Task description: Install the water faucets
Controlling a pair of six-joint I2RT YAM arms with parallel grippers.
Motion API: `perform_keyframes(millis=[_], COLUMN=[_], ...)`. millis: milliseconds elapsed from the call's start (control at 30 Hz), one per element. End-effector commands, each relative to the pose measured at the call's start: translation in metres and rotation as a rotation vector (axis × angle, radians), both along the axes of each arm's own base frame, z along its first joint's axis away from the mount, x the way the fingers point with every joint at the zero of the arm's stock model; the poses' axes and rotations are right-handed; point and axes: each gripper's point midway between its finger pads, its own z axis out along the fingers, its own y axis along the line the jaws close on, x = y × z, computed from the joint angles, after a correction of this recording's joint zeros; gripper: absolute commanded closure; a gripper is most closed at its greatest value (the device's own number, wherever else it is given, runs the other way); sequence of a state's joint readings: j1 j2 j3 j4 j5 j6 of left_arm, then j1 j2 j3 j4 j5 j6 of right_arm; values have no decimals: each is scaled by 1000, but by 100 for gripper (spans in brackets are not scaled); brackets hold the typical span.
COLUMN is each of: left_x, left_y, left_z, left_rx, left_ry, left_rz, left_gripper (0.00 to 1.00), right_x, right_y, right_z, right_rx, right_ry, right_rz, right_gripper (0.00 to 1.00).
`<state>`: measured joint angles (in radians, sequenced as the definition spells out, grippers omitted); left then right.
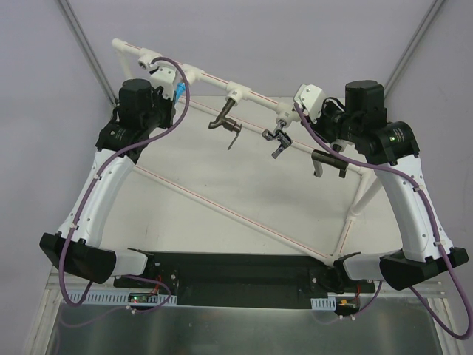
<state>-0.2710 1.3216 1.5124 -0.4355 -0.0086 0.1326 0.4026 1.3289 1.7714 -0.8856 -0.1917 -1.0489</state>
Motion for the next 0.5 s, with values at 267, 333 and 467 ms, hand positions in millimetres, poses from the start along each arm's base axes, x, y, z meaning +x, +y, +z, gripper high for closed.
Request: perform_keyframes(millis=[267, 333, 467], left_x=[27, 27, 28], left_y=[-13, -17, -20], left_z=[20, 22, 15], left_rx=[187, 214, 265], left_ry=[-167, -186, -193], left_rz=[-7, -9, -13], left_gripper=[100, 100, 100], right_x=[-28, -27, -27], right_y=[11, 11, 11], right_z=[-6, -6, -6], right_rx=[45, 45, 46], right_ry=[79, 75, 76], right_rz=[33, 34, 34], right_gripper=[99, 99, 99])
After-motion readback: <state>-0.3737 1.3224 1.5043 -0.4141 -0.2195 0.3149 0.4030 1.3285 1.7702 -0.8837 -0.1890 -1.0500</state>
